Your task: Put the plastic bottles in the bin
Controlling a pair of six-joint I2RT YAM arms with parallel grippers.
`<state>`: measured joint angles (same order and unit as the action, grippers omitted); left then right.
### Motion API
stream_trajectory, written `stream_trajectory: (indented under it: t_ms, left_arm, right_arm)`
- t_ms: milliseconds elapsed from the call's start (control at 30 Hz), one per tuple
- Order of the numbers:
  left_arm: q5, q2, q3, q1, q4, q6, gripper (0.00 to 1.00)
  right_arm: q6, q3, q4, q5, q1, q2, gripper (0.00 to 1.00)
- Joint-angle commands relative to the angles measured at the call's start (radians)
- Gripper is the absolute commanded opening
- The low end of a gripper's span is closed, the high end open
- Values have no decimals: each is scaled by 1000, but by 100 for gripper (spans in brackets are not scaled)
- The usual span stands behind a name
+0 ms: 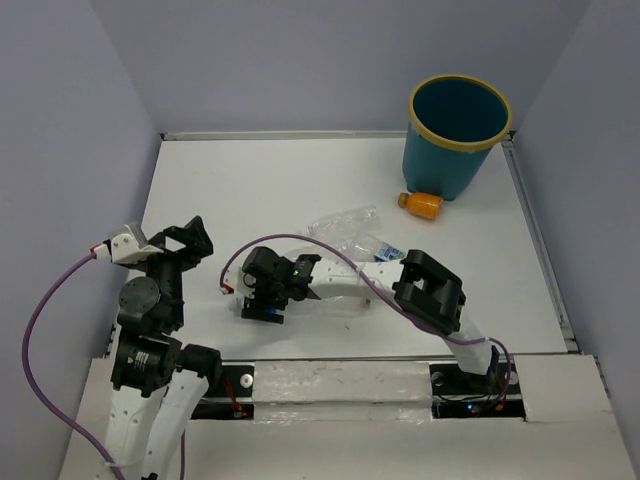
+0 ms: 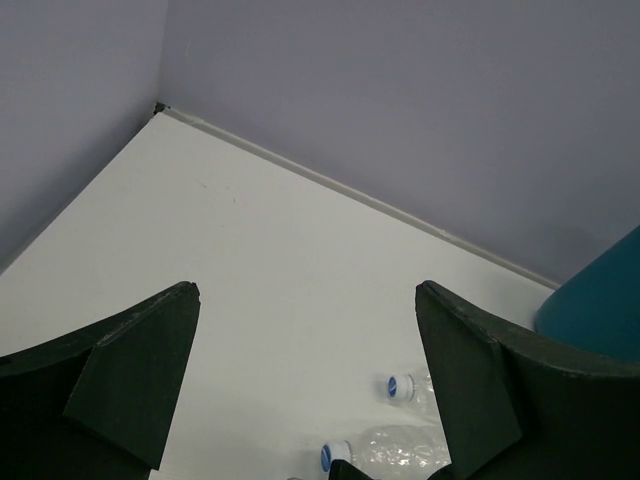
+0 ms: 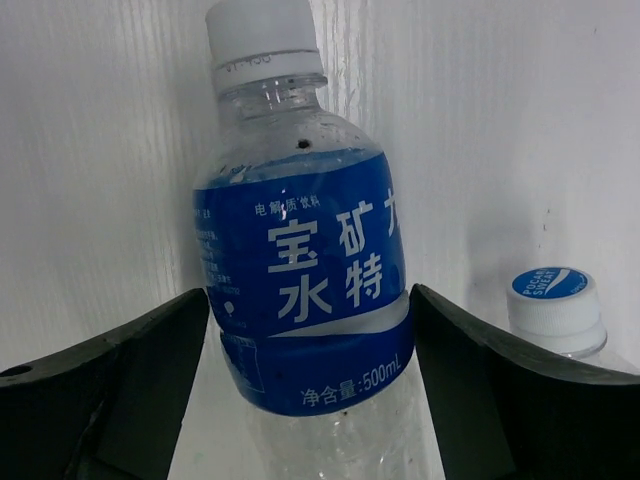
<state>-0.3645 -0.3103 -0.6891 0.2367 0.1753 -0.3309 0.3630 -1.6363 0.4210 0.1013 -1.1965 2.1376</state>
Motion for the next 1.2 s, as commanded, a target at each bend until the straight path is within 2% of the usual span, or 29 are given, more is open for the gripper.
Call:
stream_trajectory:
  t_ms: [0, 100, 233, 300, 433, 567, 633, 767, 800, 900, 933, 1033, 1067, 1133, 1167]
  left_arm:
    - [-27, 11, -40, -14, -37, 10, 99]
    - [-21, 20, -36, -14, -34, 9, 99]
    - [-13, 23, -35, -14, -36, 6, 99]
    - [-4, 27, -33, -14, -37, -3, 99]
    - [2, 36, -30, -14, -39, -16, 99]
    - [-4, 43, -30, -10, -39, -26, 99]
    - [-17, 50, -32, -5, -36, -31, 99]
    - [4, 48, -29, 6, -45, -31, 99]
    - [19, 45, -24, 13, -52, -28, 99]
    - [125, 25, -4, 35, -74, -22, 99]
    - [165, 2, -1, 48, -80, -22, 99]
    - [385, -51, -1, 64, -89, -48, 99]
    - [524, -99, -4, 65, -94, -65, 99]
    - [698, -166, 6, 65, -112, -121, 99]
    - [744, -185, 14, 65, -123, -138, 99]
  right_arm:
    - [-15, 7, -119, 32, -2, -19, 80]
    - [-30, 19, -191, 32, -2, -42, 55]
    - [-38, 55, -270, 2, -2, -129, 50]
    - [-50, 101, -352, -18, -2, -209, 44]
    - [-46, 173, -482, -67, -2, -313, 40]
    - [5, 190, -507, -254, 35, -415, 37]
    - [13, 181, -513, -322, 106, -472, 33]
    - [36, 125, -589, -435, 263, -562, 33]
    - [30, 110, -620, -451, 347, -593, 33]
    - [-18, 93, -758, -486, 489, -623, 33]
    - [-36, 78, -787, -498, 588, -622, 33]
    - [-114, 47, -849, -491, 722, -602, 34]
    - [-154, 18, -855, -491, 803, -576, 34]
    - [-215, -22, -847, -480, 901, -533, 34]
    - [-234, -31, -847, -470, 931, -521, 34]
